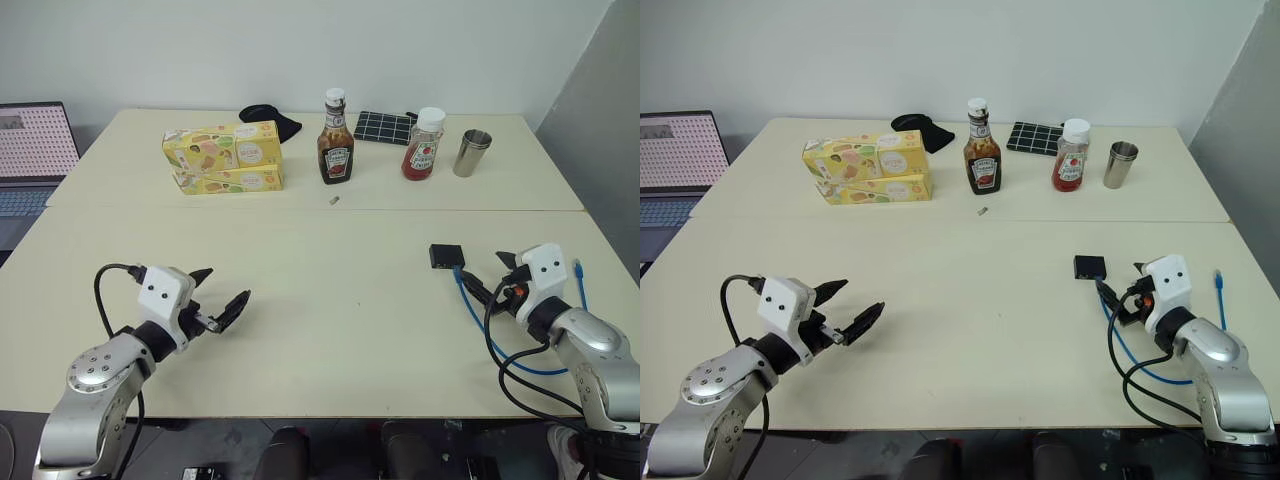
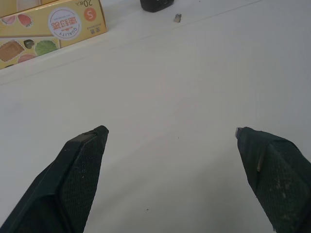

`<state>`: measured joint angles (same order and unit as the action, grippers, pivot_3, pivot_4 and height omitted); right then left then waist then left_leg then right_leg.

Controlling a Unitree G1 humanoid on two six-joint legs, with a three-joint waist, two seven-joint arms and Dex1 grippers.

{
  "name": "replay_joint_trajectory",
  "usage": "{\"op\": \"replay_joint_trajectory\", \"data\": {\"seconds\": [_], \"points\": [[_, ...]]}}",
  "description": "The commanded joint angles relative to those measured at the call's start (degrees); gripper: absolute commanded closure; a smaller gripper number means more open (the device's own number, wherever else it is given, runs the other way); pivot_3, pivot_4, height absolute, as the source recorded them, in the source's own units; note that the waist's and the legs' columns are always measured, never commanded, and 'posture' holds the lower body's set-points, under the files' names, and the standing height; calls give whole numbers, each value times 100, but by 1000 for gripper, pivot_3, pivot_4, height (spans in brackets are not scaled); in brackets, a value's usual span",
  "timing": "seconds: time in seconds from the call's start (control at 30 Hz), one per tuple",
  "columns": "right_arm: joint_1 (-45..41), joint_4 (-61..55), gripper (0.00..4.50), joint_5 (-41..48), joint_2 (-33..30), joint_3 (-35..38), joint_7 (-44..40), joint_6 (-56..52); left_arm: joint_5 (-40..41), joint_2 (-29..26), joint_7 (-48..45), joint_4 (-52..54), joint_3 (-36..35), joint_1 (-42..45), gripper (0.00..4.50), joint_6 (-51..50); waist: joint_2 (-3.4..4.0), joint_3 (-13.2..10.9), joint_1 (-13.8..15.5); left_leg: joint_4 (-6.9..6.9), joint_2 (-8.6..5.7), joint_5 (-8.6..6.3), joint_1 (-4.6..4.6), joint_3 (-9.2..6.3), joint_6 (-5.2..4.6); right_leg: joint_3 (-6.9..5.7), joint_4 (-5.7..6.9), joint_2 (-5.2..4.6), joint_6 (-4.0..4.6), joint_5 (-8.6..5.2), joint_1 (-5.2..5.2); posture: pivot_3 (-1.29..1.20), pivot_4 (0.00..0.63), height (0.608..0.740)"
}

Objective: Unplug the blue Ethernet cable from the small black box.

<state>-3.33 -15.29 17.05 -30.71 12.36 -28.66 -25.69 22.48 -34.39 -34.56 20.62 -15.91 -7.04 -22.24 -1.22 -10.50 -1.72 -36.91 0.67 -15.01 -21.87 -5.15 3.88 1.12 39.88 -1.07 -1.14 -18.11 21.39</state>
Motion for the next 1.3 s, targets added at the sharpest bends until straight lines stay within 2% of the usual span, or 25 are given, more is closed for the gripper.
{"op": "replay_joint_trajectory", "data": {"seconds": [0.03,0.5,0.67,0.8,1.0,1.3], "points": [[-3,-189,22,70,-68,152,8,-21,111,-92,-110,130,-186,55,0,81,0,0,1,0,1,0,0,0,0,0,0,0,0,0,0,0,150,740],[62,-367,22,-6,-51,56,119,-208,96,-168,-288,249,30,22,0,-10,1,0,1,0,1,0,0,1,0,2,0,0,0,0,0,0,150,740],[214,-708,22,27,-56,-52,220,-694,518,-298,-970,436,204,157,0,-34,1,-1,2,0,1,0,-2,-1,0,0,-1,0,0,0,1,0,150,740],[262,-961,22,-19,115,-83,574,-1123,1154,-470,-1409,633,391,426,0,-577,1,-1,1,-1,2,0,-2,1,0,2,1,0,0,0,1,0,150,740],[1,-615,22,-490,603,-223,1465,-1333,1278,-855,-1985,613,836,1076,0,-788,3,-2,-2,0,-5,0,0,3,0,3,1,15,0,0,2,0,150,740],[-317,-373,22,-499,1225,-374,1834,-1588,1074,-989,-2371,407,1238,1495,0,-704,8,-5,-11,3,-1,0,-1,11,0,11,1,19,0,0,8,0,150,740]]}}
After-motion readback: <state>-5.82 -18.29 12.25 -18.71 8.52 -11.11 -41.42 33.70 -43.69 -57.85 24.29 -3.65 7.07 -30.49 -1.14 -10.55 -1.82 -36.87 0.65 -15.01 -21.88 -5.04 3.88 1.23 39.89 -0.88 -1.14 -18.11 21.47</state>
